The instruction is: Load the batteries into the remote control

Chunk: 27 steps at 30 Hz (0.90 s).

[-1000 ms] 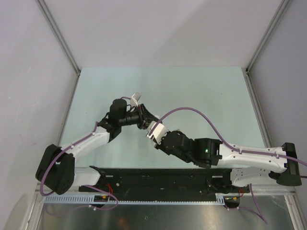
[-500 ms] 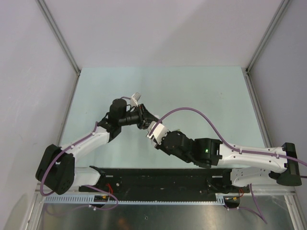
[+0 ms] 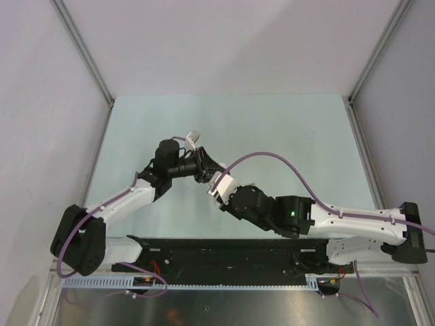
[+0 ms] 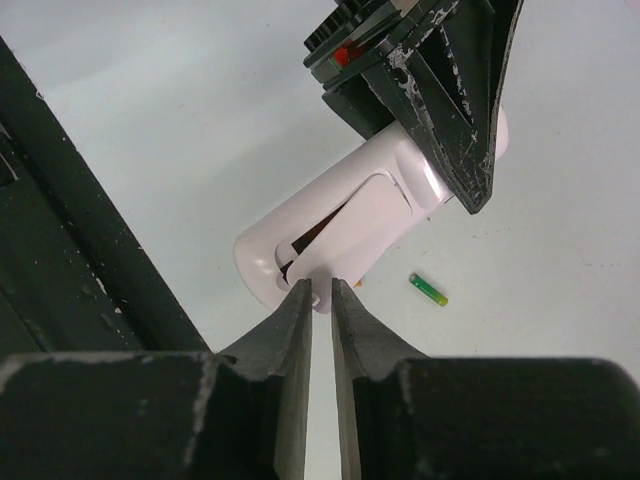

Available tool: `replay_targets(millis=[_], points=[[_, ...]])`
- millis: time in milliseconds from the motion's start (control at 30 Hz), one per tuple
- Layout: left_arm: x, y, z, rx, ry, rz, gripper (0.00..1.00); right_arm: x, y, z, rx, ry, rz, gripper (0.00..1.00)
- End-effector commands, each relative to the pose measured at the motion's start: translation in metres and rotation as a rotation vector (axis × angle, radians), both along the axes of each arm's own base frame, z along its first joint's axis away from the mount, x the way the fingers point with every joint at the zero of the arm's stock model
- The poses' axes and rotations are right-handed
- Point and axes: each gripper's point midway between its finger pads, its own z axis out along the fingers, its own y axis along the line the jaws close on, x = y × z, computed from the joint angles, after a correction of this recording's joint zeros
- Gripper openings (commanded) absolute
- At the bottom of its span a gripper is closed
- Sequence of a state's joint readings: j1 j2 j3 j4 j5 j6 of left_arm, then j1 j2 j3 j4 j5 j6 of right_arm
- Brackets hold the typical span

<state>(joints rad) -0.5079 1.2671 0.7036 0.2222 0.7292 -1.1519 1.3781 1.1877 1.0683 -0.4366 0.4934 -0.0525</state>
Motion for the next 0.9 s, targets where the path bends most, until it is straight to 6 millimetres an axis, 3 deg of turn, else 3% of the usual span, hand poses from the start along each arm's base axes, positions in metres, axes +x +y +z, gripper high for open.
replay_targets(millis=[0,567,867], points=[[-0.015,-0.004,0.031,-0.063,-0.040,-0.089,0.00,0.015,0.001,0.021,0.051,-0.049,-0.073,0.18],[-0.015,-0.004,0.026,-0.053,-0.033,-0.086,0.00,0.017,-0.004,0.039,0.101,-0.074,-0.092,0.30],[-0.014,-0.004,0.027,-0.056,-0.035,-0.086,0.00,0.017,-0.004,0.035,0.085,-0.073,-0.093,0.33]])
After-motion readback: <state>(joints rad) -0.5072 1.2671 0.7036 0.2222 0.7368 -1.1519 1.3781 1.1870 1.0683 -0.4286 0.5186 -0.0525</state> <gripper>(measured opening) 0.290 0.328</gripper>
